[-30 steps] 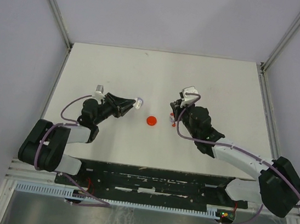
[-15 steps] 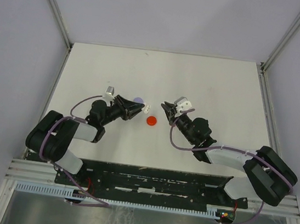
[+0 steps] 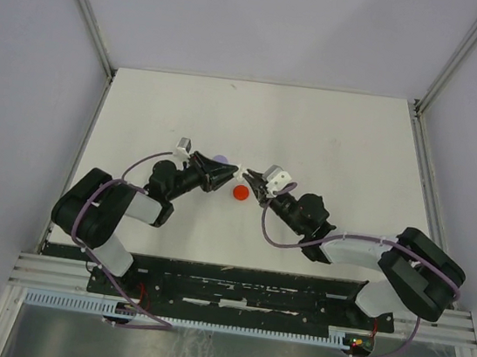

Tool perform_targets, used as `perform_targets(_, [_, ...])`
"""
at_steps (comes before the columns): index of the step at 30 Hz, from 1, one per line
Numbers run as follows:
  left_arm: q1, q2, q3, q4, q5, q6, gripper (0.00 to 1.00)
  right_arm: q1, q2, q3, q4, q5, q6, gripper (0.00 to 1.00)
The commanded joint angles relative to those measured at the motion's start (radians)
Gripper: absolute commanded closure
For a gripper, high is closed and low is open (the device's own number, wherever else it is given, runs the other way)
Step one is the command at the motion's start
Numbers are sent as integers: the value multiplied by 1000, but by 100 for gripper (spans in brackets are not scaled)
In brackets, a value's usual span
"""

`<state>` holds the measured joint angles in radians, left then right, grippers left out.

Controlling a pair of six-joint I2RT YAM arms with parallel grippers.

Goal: Insert the wireless bluetooth earbuds into the charging case
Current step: Place the earbud in the charging case.

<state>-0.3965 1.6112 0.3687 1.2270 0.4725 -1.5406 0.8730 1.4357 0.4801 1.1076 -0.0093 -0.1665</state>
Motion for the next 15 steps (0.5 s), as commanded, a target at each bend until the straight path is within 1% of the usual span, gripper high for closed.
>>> perform_targets(1, [-7, 2, 33, 77, -13, -33, 97, 30, 26, -3, 66, -8, -37, 98])
perform_targets(7, [-7, 4, 39, 80, 8, -35, 97, 42, 70, -14, 134, 12, -47, 98])
perform_targets(15, [-10, 22, 64, 60, 46, -19, 97, 44, 50, -22, 131, 55, -71, 98])
